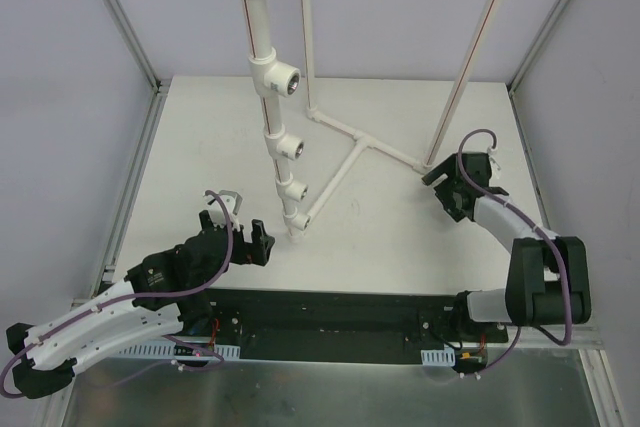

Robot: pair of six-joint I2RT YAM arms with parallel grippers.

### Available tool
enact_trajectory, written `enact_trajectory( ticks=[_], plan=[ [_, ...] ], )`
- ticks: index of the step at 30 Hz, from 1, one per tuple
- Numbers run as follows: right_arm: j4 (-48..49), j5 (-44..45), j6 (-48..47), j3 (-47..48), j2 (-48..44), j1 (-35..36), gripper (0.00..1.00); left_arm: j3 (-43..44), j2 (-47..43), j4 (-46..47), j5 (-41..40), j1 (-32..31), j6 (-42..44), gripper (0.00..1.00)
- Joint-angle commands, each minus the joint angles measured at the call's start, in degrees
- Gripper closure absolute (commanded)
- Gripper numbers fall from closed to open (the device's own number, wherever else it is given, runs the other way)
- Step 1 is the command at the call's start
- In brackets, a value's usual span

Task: Install the water faucets
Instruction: Move the water faucet to the center of the board.

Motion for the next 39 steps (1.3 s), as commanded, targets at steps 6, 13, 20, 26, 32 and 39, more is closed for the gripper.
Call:
enact_trajectory(
  ticks=[6,13,20,26,32,39],
  plan=[
    [0.90,-9.93,2.90,6.56,9.48,-0.58,0.04,2.38,1.71,0.10,-0.97,0.01,-0.75,0.01],
    [0.82,-7.30,2.20,9.89,12.65,-0.85,0.07,2.64,1.89,0.10,-1.24,-0.08,-0.66,0.01],
    [-4.80,3.15,0.09,14.56,15.72,-0.85,0.16,2.64,2.07,0.10,-1.15,0.01,-0.57,0.01],
    [-6.38,6.24,-0.79,16.14,18.27,-1.02,0.26,2.47,1.80,0.10,-1.06,-0.08,-0.66,0.01],
    [-4.81,6.06,0.26,13.15,15.64,-1.11,0.30,2.21,1.89,0.18,-1.24,0.01,-0.66,0.01],
    [-9.28,8.87,1.75,15.26,16.87,-1.90,0.35,2.29,2.16,0.18,-0.88,0.01,-0.66,0.01]
  ],
)
